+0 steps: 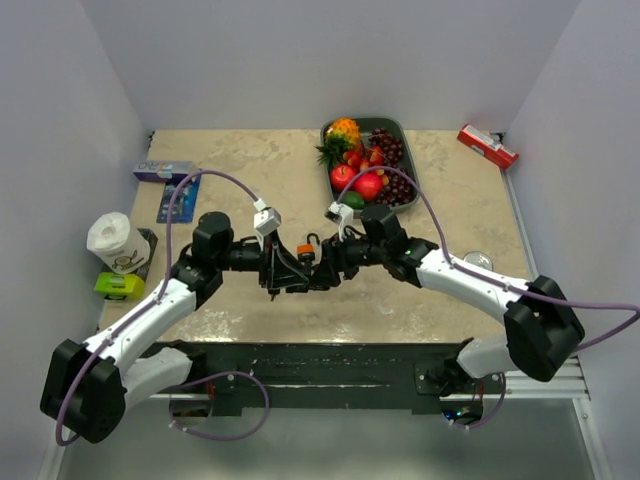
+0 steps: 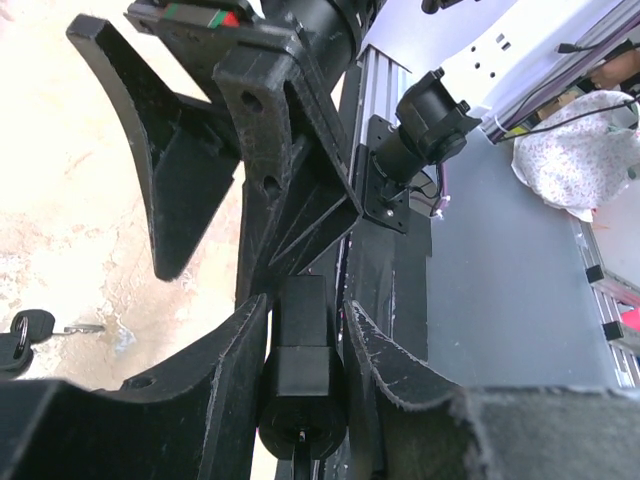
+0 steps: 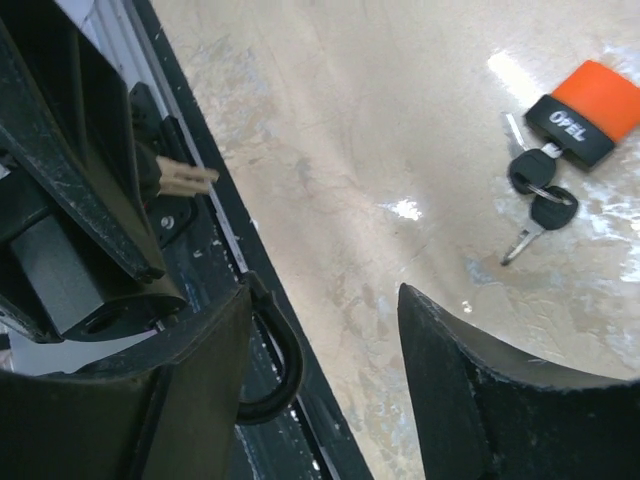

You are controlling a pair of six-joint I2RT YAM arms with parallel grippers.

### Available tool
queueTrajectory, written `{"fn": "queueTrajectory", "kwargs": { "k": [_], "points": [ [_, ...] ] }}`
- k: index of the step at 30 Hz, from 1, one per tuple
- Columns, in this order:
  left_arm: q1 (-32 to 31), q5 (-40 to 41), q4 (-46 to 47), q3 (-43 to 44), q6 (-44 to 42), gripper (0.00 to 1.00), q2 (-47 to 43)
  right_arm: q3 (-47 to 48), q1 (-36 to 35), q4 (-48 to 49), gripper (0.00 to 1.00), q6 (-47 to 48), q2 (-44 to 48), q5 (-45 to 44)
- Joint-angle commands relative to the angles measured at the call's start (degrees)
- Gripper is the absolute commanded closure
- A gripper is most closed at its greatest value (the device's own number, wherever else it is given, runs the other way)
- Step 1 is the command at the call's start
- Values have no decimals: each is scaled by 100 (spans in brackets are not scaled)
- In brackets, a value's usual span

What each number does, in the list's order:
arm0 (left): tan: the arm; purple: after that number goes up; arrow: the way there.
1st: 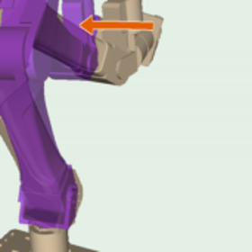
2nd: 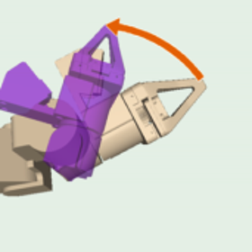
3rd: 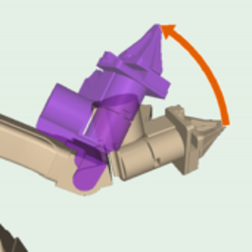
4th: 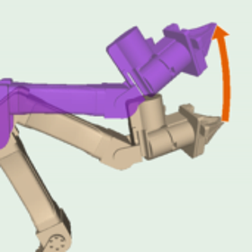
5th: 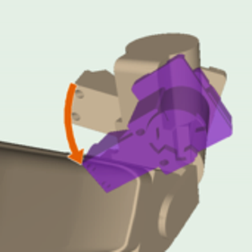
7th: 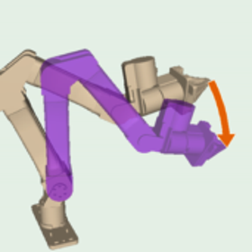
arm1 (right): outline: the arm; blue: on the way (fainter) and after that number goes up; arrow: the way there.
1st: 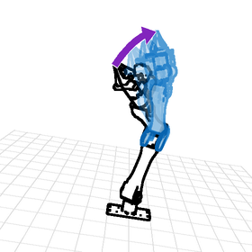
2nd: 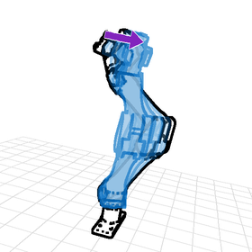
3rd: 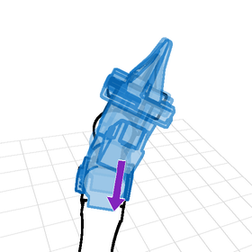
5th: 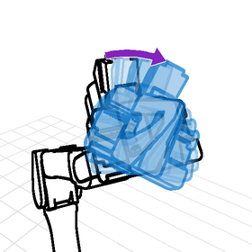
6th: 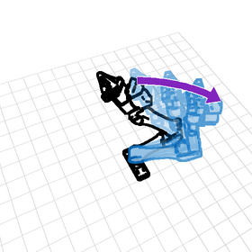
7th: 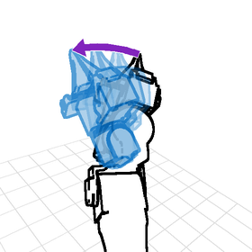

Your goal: Unlock with the key

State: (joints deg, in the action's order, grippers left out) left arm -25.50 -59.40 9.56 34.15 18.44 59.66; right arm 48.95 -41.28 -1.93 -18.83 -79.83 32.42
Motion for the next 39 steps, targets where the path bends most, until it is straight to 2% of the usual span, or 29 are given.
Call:
{"fn": "queueTrajectory", "kwargs": {
  "k": [1, 4, 10, 18, 28, 31, 34, 38, 39],
  "points": [
    [27, 68, 231, 223, -16, 100, -262, 36, 277, 114, 32, -234, 414, -272],
    [53, 419, 221, 206, 107, 100, -323, -288, 532, 605, 26, -410, 739, -70],
    [106, 1123, 406, 30, 722, 100, -385, -974, 674, 1863, 25, -289, 1347, 975],
    [133, 877, 916, 12, 1680, 100, -279, -1300, 612, 1977, 24, 310, 1585, 1196],
    [133, 675, 925, 74, 1979, 100, -244, -1151, 182, 2426, 26, 477, 1076, 1038],
    [133, 701, 986, 83, 2041, 100, -270, -1142, 146, 2548, 30, 442, 935, 1143],
    [141, 719, 1091, 83, 2120, 100, -262, -1151, 146, 2619, 39, 424, 864, 1213],
    [141, 763, 1127, 65, 2094, 100, -253, -1168, 146, 2646, 53, 363, 812, 1231],
    [141, 763, 1135, 65, 2076, 100, -244, -1168, 146, 2637, 61, 345, 811, 1249]
  ]
}}
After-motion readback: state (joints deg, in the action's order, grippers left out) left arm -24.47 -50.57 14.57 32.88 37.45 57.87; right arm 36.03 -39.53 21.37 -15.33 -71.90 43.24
